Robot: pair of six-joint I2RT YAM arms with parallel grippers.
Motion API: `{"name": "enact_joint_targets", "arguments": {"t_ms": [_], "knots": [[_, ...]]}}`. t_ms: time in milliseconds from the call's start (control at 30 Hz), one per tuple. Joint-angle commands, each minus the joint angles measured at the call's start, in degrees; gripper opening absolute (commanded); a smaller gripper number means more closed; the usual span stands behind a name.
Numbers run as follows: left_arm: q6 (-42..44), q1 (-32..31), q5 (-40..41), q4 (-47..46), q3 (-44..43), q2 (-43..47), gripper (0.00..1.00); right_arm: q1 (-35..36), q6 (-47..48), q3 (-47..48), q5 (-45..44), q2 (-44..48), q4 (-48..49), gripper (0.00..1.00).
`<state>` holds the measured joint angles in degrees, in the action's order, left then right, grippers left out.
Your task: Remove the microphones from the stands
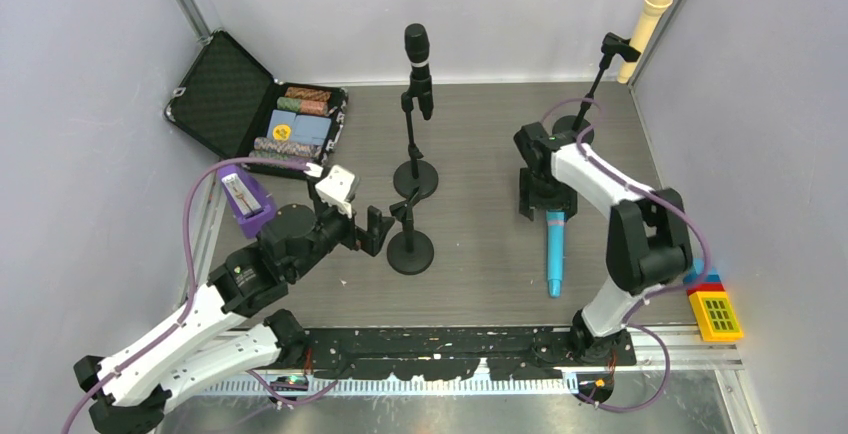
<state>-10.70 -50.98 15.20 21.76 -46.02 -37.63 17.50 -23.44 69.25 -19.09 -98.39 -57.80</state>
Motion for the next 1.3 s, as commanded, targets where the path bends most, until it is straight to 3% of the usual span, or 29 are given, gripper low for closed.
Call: {"name": "enact_joint_targets", "arguments": {"t_ms": [0, 133, 200, 367, 633, 867, 1267], "knots": [[-0.29, 0.24, 0.88, 1.12, -2.89, 0.62, 1.0, -0.11, -1.03, 2.61, 4.37, 12.09, -0.01, 0.75], [-0.63, 0.27, 0.42, 1.1, -4.03, 0.68, 1.0, 1.51, -6.51, -8.98, 23.37, 21.54, 11.86, 0.67], [-0.77, 0.27, -0.57, 1.45, -4.97, 0.69, 1.0, 5.2, -11.33, -14.37, 27.61, 22.24, 20.86, 0.65], [-1.0, 0.27, -3.03, 2.25, -7.46, 0.83, 1.0, 17.8, -23.96, -20.5, 27.82, 17.46, 33.82, 0.64], [-1.52, 0.27, -4.39, 3.23, -9.08, 0.88, 1.0, 26.36, -36.08, -22.87, 29.4, 8.19, 50.7, 0.63], [-1.47, 0.27, -6.52, 3.44, -10.69, 0.13, 1.0, 29.95, -38.39, -15.52, 29.52, -3.46, 56.32, 0.64], [-2.05, 0.27, -6.94, 3.08, -10.62, -0.33, 1.0, 32.44, -46.68, 11.05, 32.13, -28.45, 63.18, 0.65]]}}
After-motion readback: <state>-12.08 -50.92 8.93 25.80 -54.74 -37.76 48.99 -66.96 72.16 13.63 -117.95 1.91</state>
